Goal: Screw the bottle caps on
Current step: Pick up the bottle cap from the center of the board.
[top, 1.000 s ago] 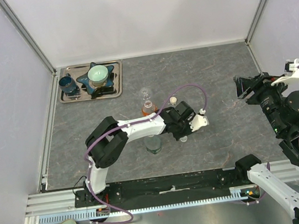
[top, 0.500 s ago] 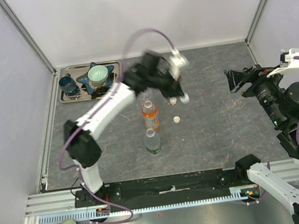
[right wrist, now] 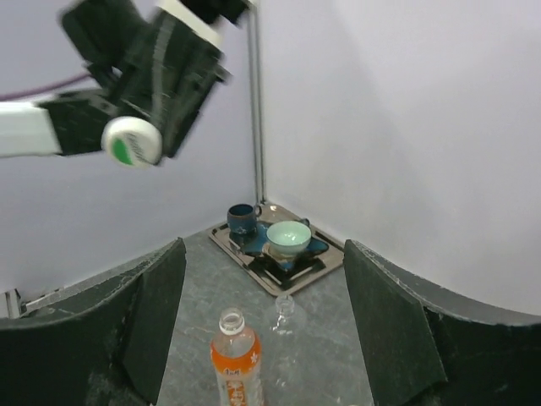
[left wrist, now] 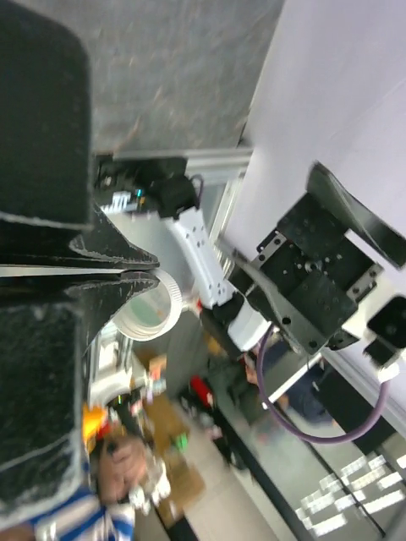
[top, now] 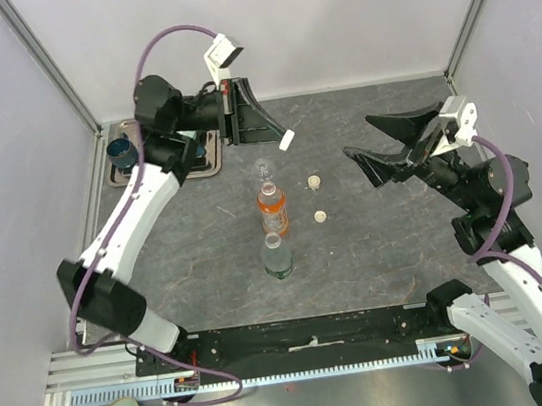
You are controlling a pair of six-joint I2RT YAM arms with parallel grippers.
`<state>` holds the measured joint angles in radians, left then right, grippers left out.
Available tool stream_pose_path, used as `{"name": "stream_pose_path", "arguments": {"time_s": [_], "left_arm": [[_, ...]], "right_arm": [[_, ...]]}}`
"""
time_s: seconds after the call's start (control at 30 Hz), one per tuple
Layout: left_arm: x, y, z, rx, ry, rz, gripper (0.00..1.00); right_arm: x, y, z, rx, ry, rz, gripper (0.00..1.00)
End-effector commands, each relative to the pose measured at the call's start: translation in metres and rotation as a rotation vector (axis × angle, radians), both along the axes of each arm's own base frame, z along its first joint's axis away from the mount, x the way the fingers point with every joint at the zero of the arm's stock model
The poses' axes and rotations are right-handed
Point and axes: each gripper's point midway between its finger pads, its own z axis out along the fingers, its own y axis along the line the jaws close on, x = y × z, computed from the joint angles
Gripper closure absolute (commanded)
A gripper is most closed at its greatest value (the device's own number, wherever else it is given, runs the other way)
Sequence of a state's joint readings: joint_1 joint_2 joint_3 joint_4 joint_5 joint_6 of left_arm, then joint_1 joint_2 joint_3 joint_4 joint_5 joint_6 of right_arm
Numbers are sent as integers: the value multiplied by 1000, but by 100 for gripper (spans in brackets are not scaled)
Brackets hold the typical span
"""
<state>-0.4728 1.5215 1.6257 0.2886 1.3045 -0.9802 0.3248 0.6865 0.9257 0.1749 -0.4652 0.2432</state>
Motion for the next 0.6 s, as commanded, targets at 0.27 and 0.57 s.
{"name": "stream_pose_path", "arguments": {"time_s": [0.27, 0.57], "left_arm": [[12, -15, -33, 67, 360, -91, 98], [5, -27, -41, 93, 392, -121, 98]], "right_arm": [[-24, 52, 25, -108, -346, 184, 21], [-16, 92, 9, -215, -384, 123, 25]]}}
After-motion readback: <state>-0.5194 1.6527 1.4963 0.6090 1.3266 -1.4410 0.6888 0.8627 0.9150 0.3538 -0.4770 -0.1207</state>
